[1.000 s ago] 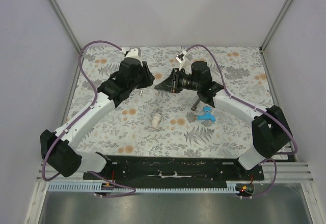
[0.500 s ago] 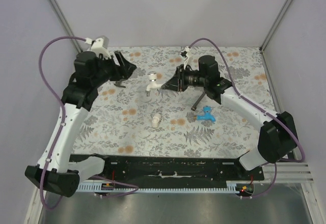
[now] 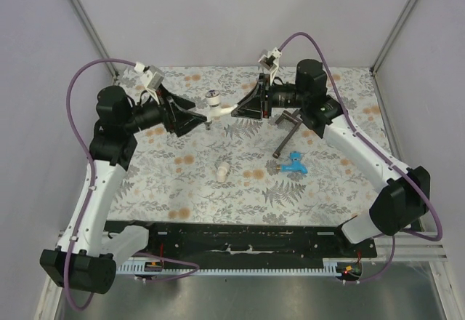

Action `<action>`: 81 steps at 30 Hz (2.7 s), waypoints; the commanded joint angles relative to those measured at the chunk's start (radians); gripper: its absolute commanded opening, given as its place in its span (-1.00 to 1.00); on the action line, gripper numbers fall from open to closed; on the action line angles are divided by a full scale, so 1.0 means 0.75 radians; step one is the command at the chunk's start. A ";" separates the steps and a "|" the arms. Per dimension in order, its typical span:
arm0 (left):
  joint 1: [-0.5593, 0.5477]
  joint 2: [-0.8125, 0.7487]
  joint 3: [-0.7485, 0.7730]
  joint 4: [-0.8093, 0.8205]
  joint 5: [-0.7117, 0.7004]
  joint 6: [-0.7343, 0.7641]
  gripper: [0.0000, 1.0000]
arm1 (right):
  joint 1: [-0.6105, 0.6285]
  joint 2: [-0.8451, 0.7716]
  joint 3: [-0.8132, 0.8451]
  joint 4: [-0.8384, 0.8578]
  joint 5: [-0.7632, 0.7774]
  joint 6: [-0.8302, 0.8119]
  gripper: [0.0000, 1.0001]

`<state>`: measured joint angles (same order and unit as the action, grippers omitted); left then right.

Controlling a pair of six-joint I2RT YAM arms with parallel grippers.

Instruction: Install the water faucets

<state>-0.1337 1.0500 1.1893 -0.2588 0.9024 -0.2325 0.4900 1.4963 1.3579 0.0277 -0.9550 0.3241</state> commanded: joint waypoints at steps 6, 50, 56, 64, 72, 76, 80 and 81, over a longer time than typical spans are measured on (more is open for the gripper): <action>-0.010 -0.011 -0.207 0.686 0.247 -0.164 0.62 | 0.015 -0.038 0.026 0.390 -0.095 0.151 -1.00; -0.116 -0.089 -0.336 0.608 -0.172 -0.368 -0.96 | 0.056 -0.003 -0.051 0.283 -0.040 0.157 0.07; -0.114 -0.420 -0.458 0.049 -0.789 -0.111 -0.96 | -0.054 0.038 -0.257 0.292 0.001 0.459 0.96; -0.114 -0.659 -0.645 -0.072 -1.090 -0.081 -0.96 | 0.140 0.093 -0.236 -0.384 0.622 -0.009 0.94; -0.116 -0.711 -0.755 -0.027 -1.185 0.007 -0.96 | 0.436 0.259 -0.115 -0.695 1.216 0.104 0.89; -0.118 -0.739 -0.806 0.032 -1.199 0.013 -0.96 | 0.516 0.371 -0.015 -0.765 1.377 0.173 0.80; -0.145 -0.801 -0.880 0.061 -1.268 0.050 -0.96 | 0.598 0.524 0.183 -0.934 1.520 0.259 0.68; -0.147 -0.813 -0.878 0.057 -1.291 0.050 -0.96 | 0.619 0.557 0.214 -0.959 1.539 0.288 0.65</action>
<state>-0.2283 0.4870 0.5552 -0.2935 0.0151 -0.2531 0.9127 1.8435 1.3846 -0.5701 0.0277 0.4507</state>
